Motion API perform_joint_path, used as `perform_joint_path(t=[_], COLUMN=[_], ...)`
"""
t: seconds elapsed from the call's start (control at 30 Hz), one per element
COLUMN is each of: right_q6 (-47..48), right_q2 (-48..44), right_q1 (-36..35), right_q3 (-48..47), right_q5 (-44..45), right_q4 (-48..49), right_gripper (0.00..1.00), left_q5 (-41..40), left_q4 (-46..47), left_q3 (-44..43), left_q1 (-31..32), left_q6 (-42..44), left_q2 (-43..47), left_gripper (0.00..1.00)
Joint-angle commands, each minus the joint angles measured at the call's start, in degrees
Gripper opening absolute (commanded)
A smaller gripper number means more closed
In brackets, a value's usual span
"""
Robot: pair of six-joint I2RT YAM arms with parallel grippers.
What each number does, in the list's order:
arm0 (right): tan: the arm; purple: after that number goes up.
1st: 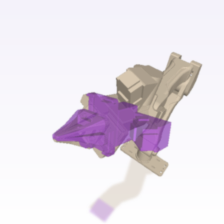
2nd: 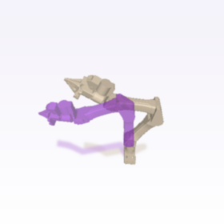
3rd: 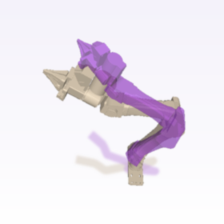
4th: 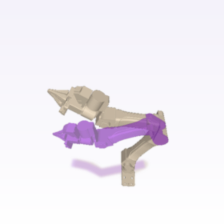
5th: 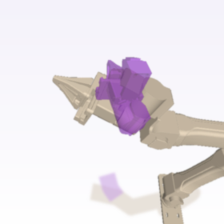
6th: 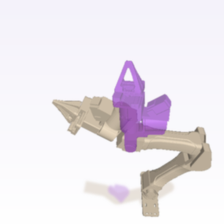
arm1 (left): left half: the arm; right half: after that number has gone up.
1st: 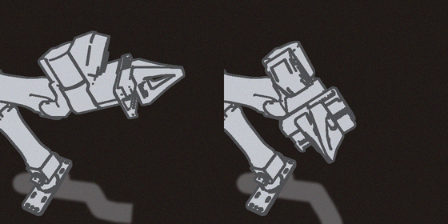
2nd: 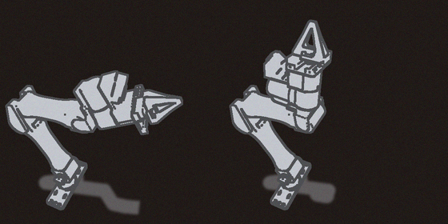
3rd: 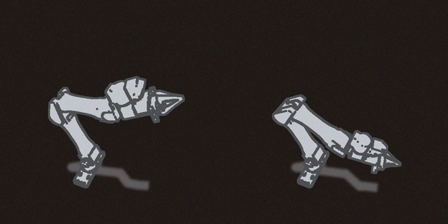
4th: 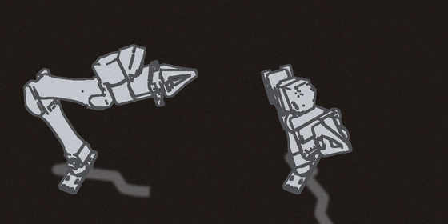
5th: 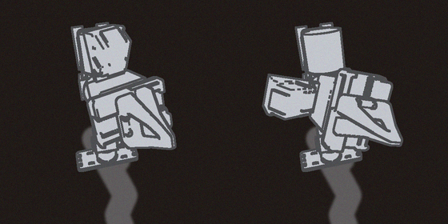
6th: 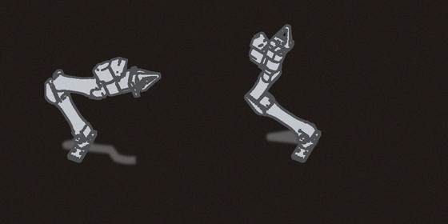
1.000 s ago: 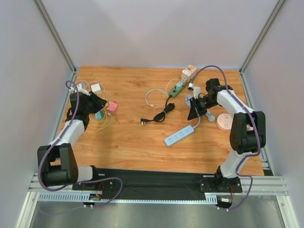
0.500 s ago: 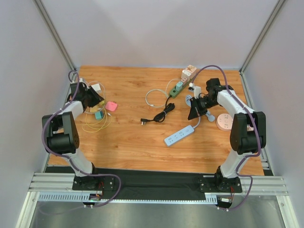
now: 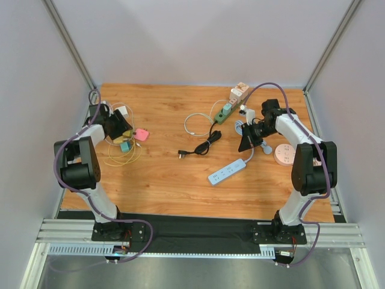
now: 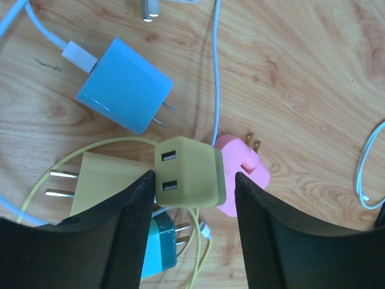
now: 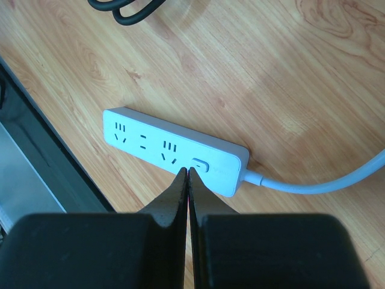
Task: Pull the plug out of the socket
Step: Place the plug at the center of the board, then move the socket to the corner of the board.
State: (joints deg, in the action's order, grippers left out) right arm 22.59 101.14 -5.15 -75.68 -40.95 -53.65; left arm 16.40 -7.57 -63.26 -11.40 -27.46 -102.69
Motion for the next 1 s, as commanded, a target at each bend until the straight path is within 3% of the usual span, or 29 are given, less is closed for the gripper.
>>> perform_joint_path(t=[0.0,0.07,0.2,0.33,0.6,0.73,0.93,0.97], right_q6=[1.14,1.4,2.37,6.49,16.16,23.71,41.45,52.27], right_q2=[-2.35,-2.44,-3.32,-3.76,-7.27,-8.86,-8.6,-8.33], right_q1=[0.23,0.31,0.31,0.31,0.23,0.14,-1.44,-2.05], right_q3=[0.45,0.53,0.8,0.88,3.17,4.57,1.94,0.98], right_q5=[0.08,0.08,-0.62,-3.61,-7.74,-8.53,-7.48,-7.91], right_q4=[1.79,1.88,2.06,0.13,-0.14,-0.4,-10.12,-13.38], right_gripper=[0.0,0.0,0.0,0.01,0.06,0.08,0.22,0.28], left_q5=[-0.14,-0.32,-0.06,1.26,8.1,13.3,15.59,15.5], left_q4=[-0.6,-0.42,-0.78,0.88,2.66,-4.97,-9.03,-9.73], left_q3=[-1.86,-1.34,-0.63,3.57,15.18,15.54,17.39,17.21], left_q1=[-0.73,-0.91,-0.82,-0.91,-0.64,-0.47,1.55,2.34], left_q6=[2.15,2.94,5.05,5.84,4.09,5.22,8.38,9.0], left_q2=[2.58,3.99,10.13,17.78,35.61,39.32,44.51,44.86], left_gripper=[0.66,0.75,0.77,1.0,1.0,1.0,1.0,1.0])
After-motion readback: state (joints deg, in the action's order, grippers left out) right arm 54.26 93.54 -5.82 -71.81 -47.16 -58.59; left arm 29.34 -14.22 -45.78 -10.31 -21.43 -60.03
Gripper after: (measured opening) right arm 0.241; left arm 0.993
